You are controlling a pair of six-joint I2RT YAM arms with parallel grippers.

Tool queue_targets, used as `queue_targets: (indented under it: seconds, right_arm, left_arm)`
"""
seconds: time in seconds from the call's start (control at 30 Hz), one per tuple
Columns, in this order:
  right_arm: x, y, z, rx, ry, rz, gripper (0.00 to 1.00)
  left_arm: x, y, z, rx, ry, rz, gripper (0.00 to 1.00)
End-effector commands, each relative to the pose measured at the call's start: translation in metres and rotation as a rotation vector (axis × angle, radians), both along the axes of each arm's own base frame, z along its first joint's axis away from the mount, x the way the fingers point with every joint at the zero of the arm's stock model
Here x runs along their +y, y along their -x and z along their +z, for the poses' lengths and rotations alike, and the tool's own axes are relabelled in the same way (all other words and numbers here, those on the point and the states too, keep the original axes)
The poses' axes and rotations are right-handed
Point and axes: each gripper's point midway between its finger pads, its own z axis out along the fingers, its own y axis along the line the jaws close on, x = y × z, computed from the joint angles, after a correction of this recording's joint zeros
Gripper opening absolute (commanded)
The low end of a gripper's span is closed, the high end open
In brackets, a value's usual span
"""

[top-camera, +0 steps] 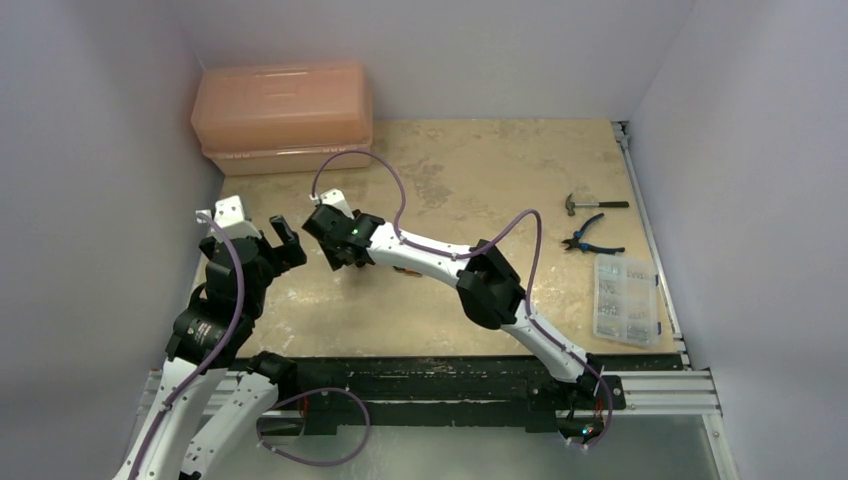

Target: Unlock with the key

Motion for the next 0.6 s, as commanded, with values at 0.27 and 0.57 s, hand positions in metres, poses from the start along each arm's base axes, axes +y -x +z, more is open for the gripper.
queue_targets:
  seconds: [0.27,0.57]
  right_arm:
    - [-0.013,-0.002,0.136,-0.054,-0.322,-0.04,0.72]
    - [-0.133,-0.024,0.136,-0.042,-0.327,-0.321,0.83]
  left_arm:
    - [0.002,-0.004,0.007,-0.041,0.011,0.014,0.96]
    - [0.004,-0.004,0.008,-0.046,0.013,0.02,0.96]
